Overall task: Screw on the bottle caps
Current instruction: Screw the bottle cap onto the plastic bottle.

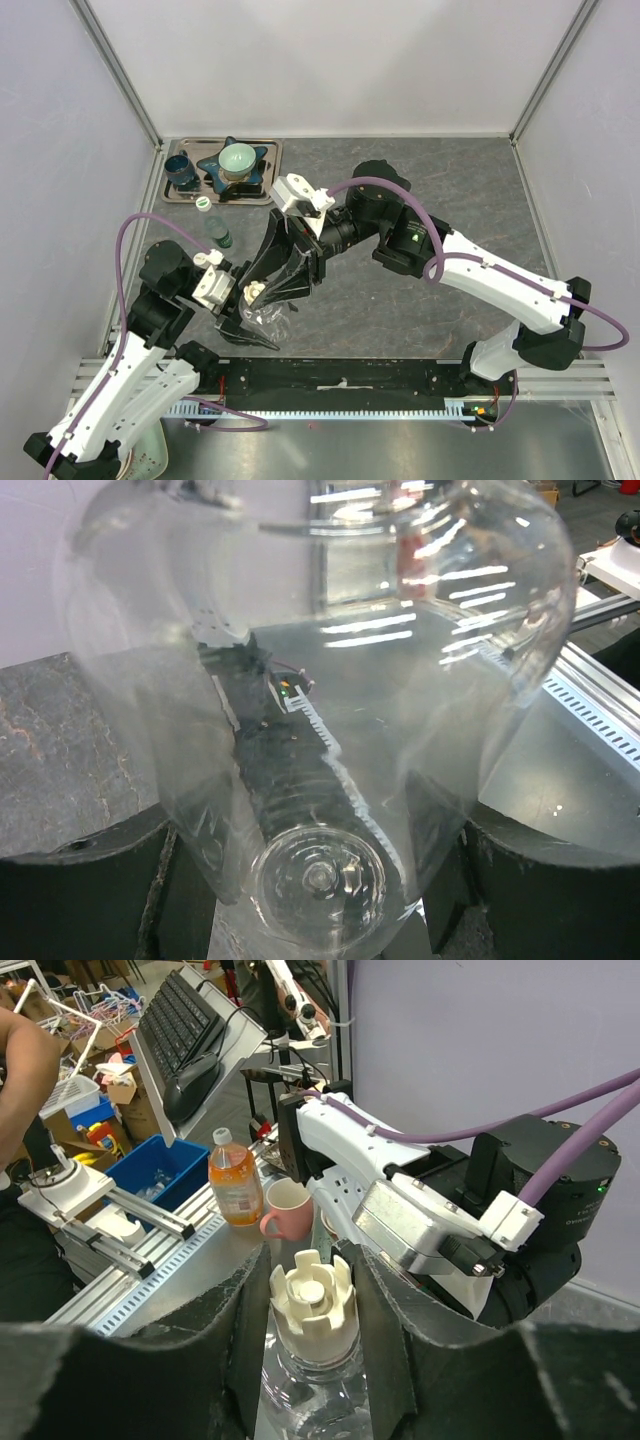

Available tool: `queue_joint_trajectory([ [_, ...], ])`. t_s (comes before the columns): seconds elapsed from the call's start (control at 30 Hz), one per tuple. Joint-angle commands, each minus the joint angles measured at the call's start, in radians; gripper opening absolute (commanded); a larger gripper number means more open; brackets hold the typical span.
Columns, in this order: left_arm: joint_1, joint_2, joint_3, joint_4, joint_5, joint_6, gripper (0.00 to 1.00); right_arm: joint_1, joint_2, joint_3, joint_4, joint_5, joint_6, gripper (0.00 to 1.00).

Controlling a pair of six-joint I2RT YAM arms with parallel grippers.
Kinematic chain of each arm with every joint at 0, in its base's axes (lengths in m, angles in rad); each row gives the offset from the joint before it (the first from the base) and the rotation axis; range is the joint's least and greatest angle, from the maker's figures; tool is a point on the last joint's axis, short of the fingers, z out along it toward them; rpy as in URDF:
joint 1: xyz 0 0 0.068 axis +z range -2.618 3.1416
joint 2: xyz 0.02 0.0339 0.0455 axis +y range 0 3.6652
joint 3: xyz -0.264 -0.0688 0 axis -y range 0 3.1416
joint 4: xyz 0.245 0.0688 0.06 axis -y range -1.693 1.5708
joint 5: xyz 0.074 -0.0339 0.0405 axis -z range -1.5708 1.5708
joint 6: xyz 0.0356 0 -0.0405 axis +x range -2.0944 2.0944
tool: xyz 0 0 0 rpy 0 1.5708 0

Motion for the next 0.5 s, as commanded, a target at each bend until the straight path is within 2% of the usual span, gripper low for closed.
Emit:
queue_joint_trajectory([
  [0.0,0.001,0.001,0.024,0.032,0.126,-0.016,0.02,-0.007,-0.007,0.017,0.063,-0.043,0.02,0.44],
  [0.13,0.001,0.002,0.026,0.032,0.104,-0.015,0.02,-0.011,-0.007,0.009,0.06,-0.041,0.023,0.35],
  [0.17,0.003,0.001,0.027,0.032,0.103,-0.015,0.02,-0.013,-0.005,0.006,0.06,-0.035,0.023,0.29],
  [0.27,0.003,-0.001,0.029,0.032,0.063,-0.015,0.02,-0.024,-0.005,0.003,0.011,-0.003,0.002,0.21],
  [0.37,0.003,-0.005,0.024,0.032,-0.032,-0.001,0.02,-0.027,-0.021,0.017,-0.145,0.129,-0.098,0.15],
  [0.4,0.003,-0.009,0.024,0.025,-0.063,0.005,0.02,-0.027,-0.024,0.01,-0.205,0.228,-0.115,0.12],
  [0.47,0.003,-0.012,0.022,0.012,-0.161,0.025,0.02,-0.025,-0.038,0.003,-0.254,0.322,-0.139,0.08],
])
